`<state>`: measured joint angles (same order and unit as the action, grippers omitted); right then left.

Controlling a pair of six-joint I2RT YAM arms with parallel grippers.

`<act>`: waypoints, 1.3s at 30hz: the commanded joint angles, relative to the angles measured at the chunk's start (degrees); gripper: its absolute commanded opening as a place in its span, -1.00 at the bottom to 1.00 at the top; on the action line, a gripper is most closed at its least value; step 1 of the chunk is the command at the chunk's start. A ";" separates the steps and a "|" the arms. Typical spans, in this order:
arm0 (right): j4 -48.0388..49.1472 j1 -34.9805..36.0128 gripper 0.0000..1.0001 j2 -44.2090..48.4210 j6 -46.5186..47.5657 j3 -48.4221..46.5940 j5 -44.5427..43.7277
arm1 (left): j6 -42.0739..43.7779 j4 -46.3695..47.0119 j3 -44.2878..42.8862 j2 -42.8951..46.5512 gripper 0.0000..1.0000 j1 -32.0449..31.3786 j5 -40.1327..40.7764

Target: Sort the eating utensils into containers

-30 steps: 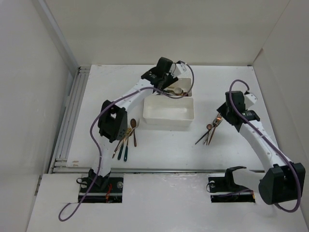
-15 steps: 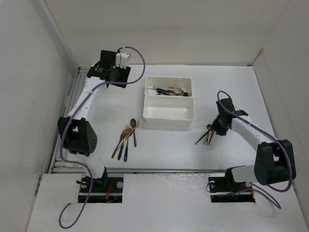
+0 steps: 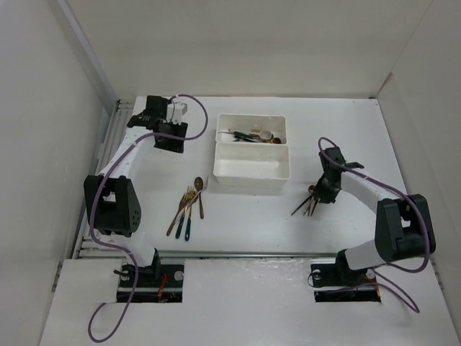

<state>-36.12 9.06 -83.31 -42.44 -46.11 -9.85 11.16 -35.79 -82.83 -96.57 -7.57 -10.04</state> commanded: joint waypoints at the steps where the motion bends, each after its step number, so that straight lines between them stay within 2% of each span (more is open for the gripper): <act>1: -1.85 0.51 -0.49 5.24 -0.45 -2.76 -2.10 | -0.96 1.51 1.00 3.32 -0.07 0.63 -1.21; 6: -0.27 1.05 -0.40 7.55 -0.46 -2.76 -1.23 | -0.96 1.51 1.00 3.32 -0.07 0.63 -1.21; 11: 2.10 1.05 -0.27 0.53 1.65 -3.90 0.97 | -0.96 2.04 1.00 3.32 -0.07 0.63 -1.21; 16: 2.10 1.05 -0.27 -2.38 1.65 -5.05 0.62 | -0.96 2.04 1.53 3.32 -0.07 0.63 -0.68; 20: 3.34 1.05 -0.39 -2.39 1.65 -4.34 1.23 | -0.96 2.04 2.58 3.32 -0.07 0.63 -0.68; 22: 3.34 1.05 -0.63 -2.91 1.65 -4.34 1.23 | -0.96 2.04 2.58 3.84 -0.07 0.63 -1.20; 23: 3.34 1.05 -0.63 -2.91 1.04 -4.34 1.23 | -0.96 2.04 2.58 3.85 -0.07 0.63 -1.21; 24: 3.34 1.05 -0.76 -2.91 1.04 -4.34 1.23 | -0.96 2.04 2.58 3.85 -0.07 0.63 -1.21; 27: 3.34 1.05 -0.82 -2.39 1.04 -3.82 0.71 | -0.96 2.04 2.58 3.85 -0.07 0.63 -1.21; 30: 3.34 1.05 -0.98 -2.39 1.04 -3.81 0.71 | -0.96 2.56 2.58 3.85 -0.07 0.63 -1.21; 35: -0.87 1.57 -1.00 1.65 0.52 -6.09 -2.01 | -0.96 2.57 2.58 3.85 -0.07 0.63 -1.21; 39: -4.05 2.81 -1.00 8.75 -3.95 -10.22 -5.70 | -0.96 2.57 2.58 3.85 -0.07 0.63 -1.21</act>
<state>-38.65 10.66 -80.88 -42.57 -50.68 -11.40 10.79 -33.80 -80.60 -95.83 -7.29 -10.48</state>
